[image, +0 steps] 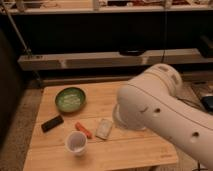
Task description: Knock the bottle over
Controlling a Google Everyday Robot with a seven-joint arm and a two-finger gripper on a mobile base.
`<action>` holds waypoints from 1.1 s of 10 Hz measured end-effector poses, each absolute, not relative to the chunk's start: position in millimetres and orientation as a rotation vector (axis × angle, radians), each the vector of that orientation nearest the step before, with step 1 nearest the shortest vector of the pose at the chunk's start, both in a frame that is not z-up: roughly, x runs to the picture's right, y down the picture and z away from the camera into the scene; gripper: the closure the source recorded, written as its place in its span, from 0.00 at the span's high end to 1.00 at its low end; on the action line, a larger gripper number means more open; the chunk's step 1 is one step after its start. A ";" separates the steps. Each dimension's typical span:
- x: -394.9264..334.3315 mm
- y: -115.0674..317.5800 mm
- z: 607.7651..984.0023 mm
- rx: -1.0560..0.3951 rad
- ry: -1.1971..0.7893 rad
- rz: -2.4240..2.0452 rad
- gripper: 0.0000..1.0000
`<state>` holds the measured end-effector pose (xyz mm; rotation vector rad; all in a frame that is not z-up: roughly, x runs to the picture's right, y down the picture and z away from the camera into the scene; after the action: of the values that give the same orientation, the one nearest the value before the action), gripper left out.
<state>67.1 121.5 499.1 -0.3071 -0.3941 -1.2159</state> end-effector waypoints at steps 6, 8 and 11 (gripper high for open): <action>100.3 112.5 546.3 -0.425 -0.427 -1.072 0.02; 134.6 122.2 572.9 -0.492 -0.426 -0.958 0.00; 210.4 147.6 600.7 -0.580 -0.390 -0.797 0.00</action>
<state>210.4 147.6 600.7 -0.5797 -0.3895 -0.7966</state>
